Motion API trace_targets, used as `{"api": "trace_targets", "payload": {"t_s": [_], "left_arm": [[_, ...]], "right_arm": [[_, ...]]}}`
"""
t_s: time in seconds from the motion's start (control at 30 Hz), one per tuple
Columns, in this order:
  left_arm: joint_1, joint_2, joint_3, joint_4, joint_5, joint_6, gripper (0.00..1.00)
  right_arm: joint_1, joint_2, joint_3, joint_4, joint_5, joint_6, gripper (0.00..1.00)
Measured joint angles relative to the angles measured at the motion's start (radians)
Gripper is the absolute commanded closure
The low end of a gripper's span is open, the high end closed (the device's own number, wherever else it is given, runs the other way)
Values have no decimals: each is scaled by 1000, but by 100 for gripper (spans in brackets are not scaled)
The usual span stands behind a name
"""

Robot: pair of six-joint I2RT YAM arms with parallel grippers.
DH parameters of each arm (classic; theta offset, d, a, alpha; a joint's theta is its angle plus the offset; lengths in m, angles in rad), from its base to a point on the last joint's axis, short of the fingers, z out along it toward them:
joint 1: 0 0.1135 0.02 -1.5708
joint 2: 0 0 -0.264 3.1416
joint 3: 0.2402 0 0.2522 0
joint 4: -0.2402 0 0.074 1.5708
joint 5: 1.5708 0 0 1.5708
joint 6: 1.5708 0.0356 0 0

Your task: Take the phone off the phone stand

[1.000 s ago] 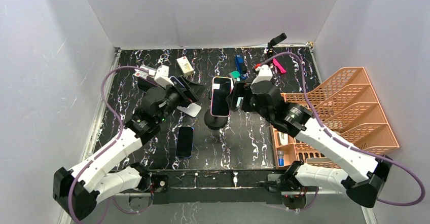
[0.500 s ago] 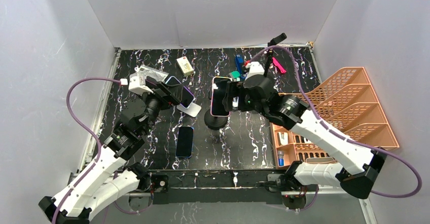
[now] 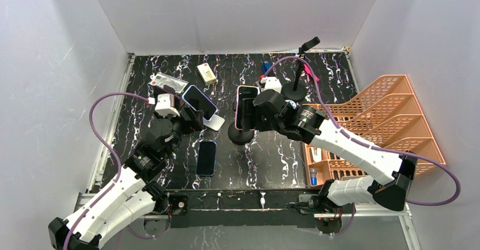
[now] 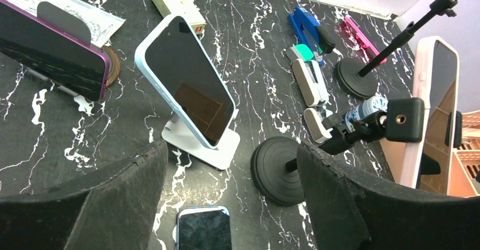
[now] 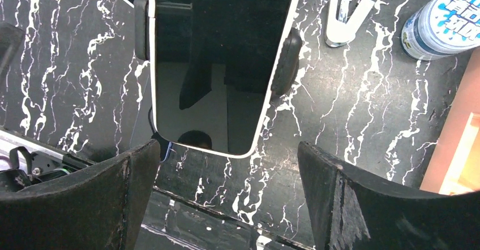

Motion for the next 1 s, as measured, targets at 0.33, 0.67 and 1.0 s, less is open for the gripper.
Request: {"api": "trace_targets", "payload": {"t_s": [0.33, 0.67, 1.0], "left_arm": [[0, -13, -27, 19, 8, 35, 20], [0, -43, -27, 18, 12, 43, 20], [0, -43, -27, 16, 13, 43, 20]], "right_arm": [[15, 54, 32, 0, -3, 20, 1], [21, 76, 50, -2, 0, 26, 1], [22, 88, 55, 1, 22, 47, 1]]}}
